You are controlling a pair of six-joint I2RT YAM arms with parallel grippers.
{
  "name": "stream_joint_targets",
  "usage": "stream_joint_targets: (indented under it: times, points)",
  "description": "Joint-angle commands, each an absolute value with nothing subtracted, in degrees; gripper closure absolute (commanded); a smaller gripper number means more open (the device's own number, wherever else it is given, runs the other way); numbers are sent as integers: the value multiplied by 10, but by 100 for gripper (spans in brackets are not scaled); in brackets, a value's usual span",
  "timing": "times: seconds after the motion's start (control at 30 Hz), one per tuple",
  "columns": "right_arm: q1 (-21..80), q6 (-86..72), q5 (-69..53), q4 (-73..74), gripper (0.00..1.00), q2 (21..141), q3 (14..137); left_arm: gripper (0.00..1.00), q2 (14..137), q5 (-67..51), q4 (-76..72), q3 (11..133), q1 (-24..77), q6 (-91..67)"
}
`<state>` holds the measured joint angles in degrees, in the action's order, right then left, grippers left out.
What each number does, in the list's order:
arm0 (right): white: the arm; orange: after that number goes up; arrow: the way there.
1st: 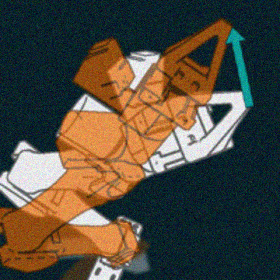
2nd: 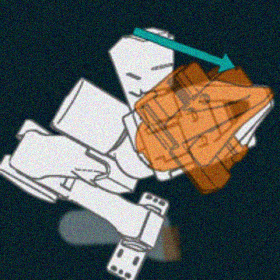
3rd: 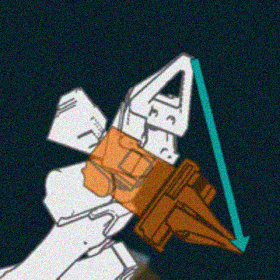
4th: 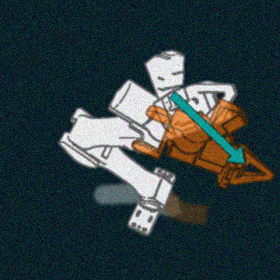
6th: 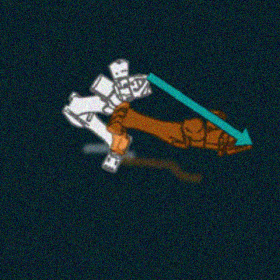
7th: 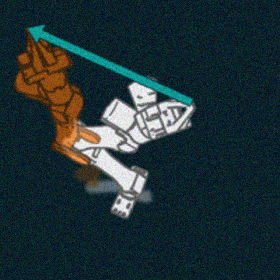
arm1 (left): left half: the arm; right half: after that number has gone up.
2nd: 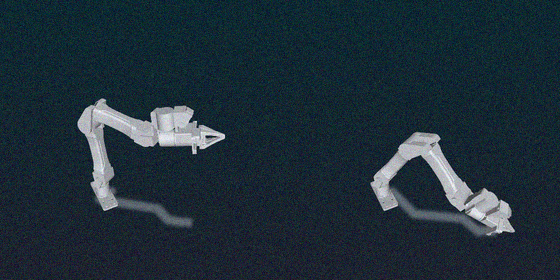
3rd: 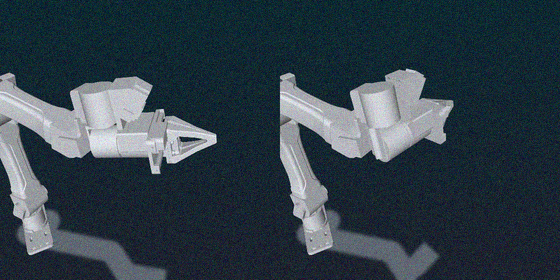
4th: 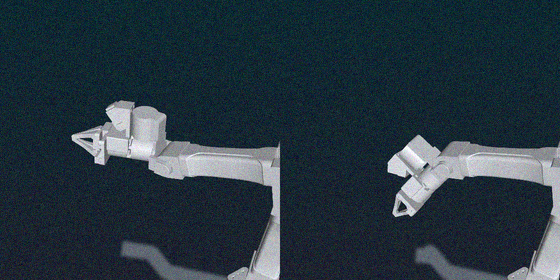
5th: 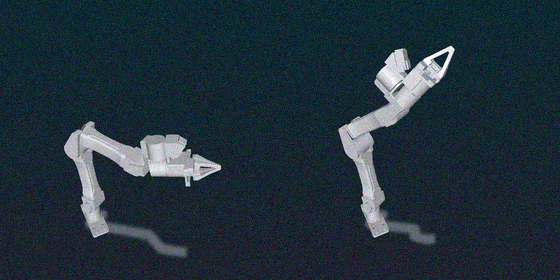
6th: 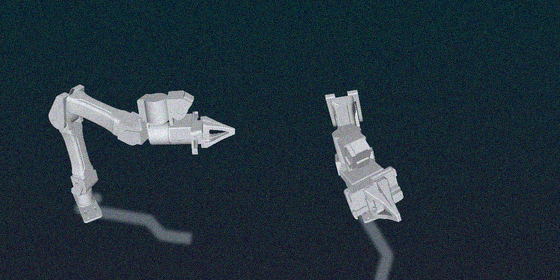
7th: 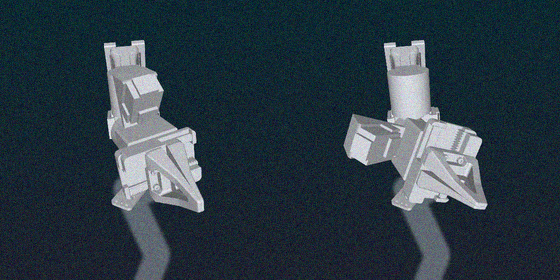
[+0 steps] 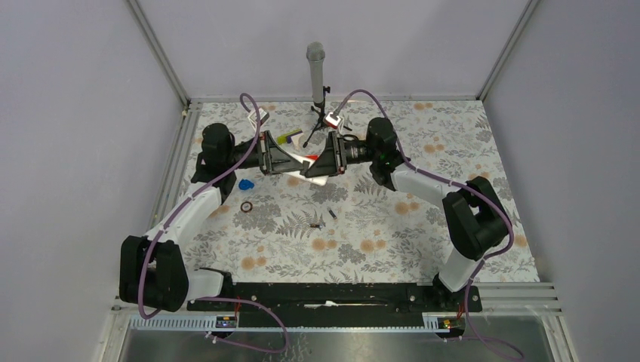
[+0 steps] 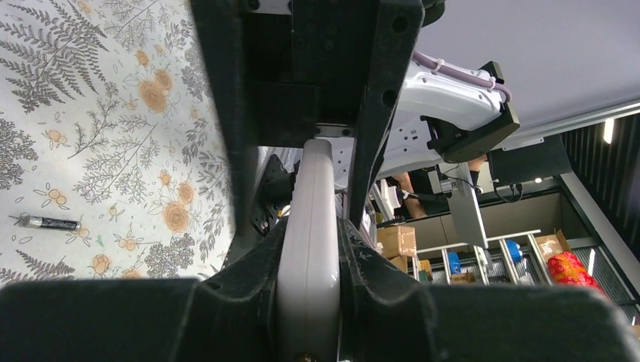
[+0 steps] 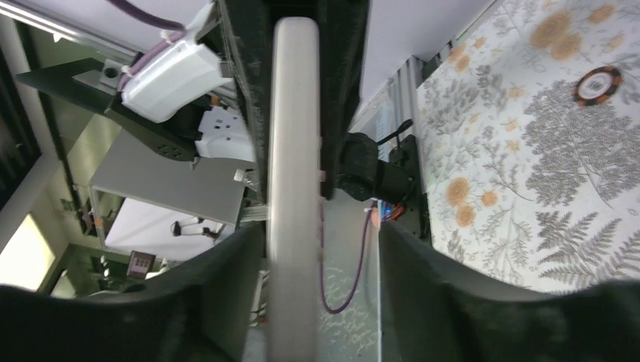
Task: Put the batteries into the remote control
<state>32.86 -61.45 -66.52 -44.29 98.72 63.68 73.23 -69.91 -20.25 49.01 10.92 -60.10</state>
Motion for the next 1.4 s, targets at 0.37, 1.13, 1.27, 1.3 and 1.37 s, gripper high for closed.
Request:
stream_joint_targets:
  times: [0.37, 1.13, 1.27, 1.3, 1.37]
  points:
    - [288, -682, -535, -556, 29, 929, 545, 100, 691, -665, -191, 518, 80, -593]
    - [309, -660, -520, -483, 35, 973, 604, 100, 698, -626, -190, 531, 81, -623]
    - [316, -662, -515, -489, 32, 982, 611, 100, 701, -623, -192, 532, 82, -628]
    - [316, -662, -513, -487, 32, 983, 612, 100, 702, -624, -194, 532, 82, -630]
    - [316, -659, -505, -475, 39, 984, 609, 100, 702, -623, -197, 532, 82, -632]
